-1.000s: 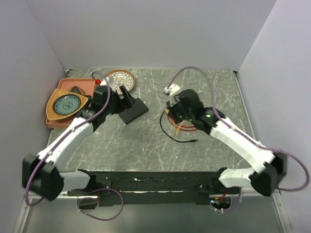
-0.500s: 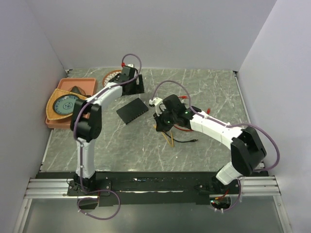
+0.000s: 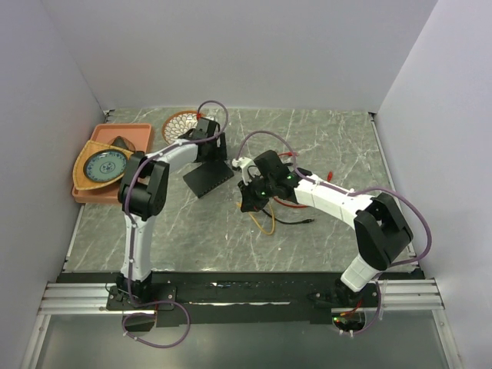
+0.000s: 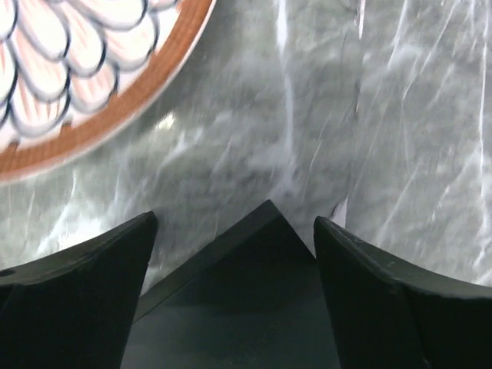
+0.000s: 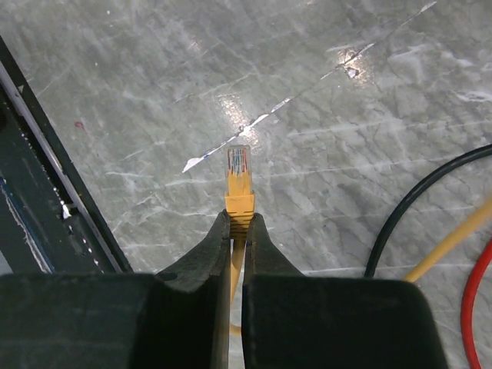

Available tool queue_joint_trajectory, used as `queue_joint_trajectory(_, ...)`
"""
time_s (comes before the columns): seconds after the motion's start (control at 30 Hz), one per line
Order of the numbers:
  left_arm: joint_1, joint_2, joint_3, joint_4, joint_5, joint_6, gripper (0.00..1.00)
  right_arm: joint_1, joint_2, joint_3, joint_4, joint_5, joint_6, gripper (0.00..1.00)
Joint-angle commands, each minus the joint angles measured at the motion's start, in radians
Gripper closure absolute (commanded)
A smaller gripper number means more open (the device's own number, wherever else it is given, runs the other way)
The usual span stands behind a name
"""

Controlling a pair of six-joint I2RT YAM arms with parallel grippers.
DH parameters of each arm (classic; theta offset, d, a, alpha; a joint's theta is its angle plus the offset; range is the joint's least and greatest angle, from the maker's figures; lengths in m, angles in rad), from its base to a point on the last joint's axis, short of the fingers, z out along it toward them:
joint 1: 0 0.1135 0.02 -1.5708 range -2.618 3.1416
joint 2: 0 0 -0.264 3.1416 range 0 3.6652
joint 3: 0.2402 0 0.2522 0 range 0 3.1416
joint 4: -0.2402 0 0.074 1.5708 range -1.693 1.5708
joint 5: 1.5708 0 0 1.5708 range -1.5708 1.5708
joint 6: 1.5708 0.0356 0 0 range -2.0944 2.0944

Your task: Insert the plug into the switch port

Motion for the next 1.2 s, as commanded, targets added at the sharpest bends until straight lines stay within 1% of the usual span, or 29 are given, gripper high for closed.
queue_joint_trajectory(0.0,0.001,-0.090,-0.187,-0.036,0.084,-0.058,0.15,0.005,0.022,0.048,0.017,-0.015,0.003,1.00)
queue_joint_trajectory(0.07,-0.001,-0.134,-0.270,-0.005,0.101,-0.099,0.19,0.014,0.021,0.043,0.024,-0.015,0.007,1.00)
queue_joint_trajectory(0.1,-0.002,-0.147,-0.295,0.004,0.119,-0.110,0.24,0.014,0.018,0.040,0.025,-0.015,0.011,1.00)
queue_joint_trajectory(0.23,-0.011,-0.205,-0.414,0.013,0.119,-0.184,0.25,0.031,0.016,0.034,0.028,-0.015,0.014,1.00)
queue_joint_trajectory(0.37,-0.014,-0.312,-0.529,0.073,0.167,-0.272,0.25,0.063,0.016,0.025,0.039,-0.009,0.021,1.00)
queue_joint_trajectory(0.47,-0.013,-0.387,-0.579,0.115,0.165,-0.300,0.19,0.079,0.023,0.023,0.051,-0.004,0.032,1.00)
queue_joint_trajectory(0.5,-0.013,-0.404,-0.580,0.122,0.153,-0.300,0.15,0.089,0.024,0.022,0.056,-0.007,0.038,1.00)
queue_joint_trajectory(0.57,-0.005,-0.443,-0.565,0.110,0.131,-0.297,0.11,0.100,0.026,0.026,0.059,-0.015,0.038,1.00)
queue_joint_trajectory(0.6,-0.002,-0.452,-0.556,0.090,0.092,-0.293,0.07,0.117,0.027,0.028,0.056,-0.013,0.037,1.00)
queue_joint_trajectory(0.67,0.018,-0.474,-0.530,0.066,0.047,-0.276,0.05,0.134,0.027,0.031,0.059,-0.009,0.037,1.00)
queue_joint_trajectory(0.73,0.039,-0.484,-0.529,0.044,0.041,-0.264,0.05,0.158,0.029,0.025,0.074,-0.001,0.041,1.00)
queue_joint_trajectory(0.8,0.073,-0.506,-0.549,0.049,0.058,-0.251,0.05,0.174,0.039,0.020,0.089,0.017,0.052,1.00)
queue_joint_trajectory(0.87,0.102,-0.524,-0.600,0.073,0.084,-0.241,0.06,0.186,0.050,0.019,0.097,0.030,0.064,1.00)
queue_joint_trajectory(0.93,0.113,-0.535,-0.656,0.096,0.119,-0.228,0.08,0.188,0.070,0.017,0.115,0.033,0.098,1.00)
queue_joint_trajectory(0.97,0.116,-0.537,-0.672,0.119,0.119,-0.225,0.09,0.189,0.075,0.020,0.123,0.060,0.109,1.00)
queue_joint_trajectory(1.0,0.117,-0.537,-0.687,0.133,0.162,-0.221,0.11,0.192,0.087,0.022,0.125,0.071,0.124,1.00)
queue_joint_trajectory(1.07,0.116,-0.535,-0.738,0.189,0.200,-0.216,0.13,0.195,0.116,0.037,0.117,0.103,0.135,1.00)
queue_joint_trajectory(1.1,0.116,-0.534,-0.752,0.213,0.251,-0.216,0.15,0.195,0.127,0.046,0.111,0.128,0.147,1.00)
queue_joint_trajectory(1.17,0.116,-0.532,-0.793,0.245,0.285,-0.227,0.19,0.198,0.157,0.072,0.094,0.149,0.156,1.00)
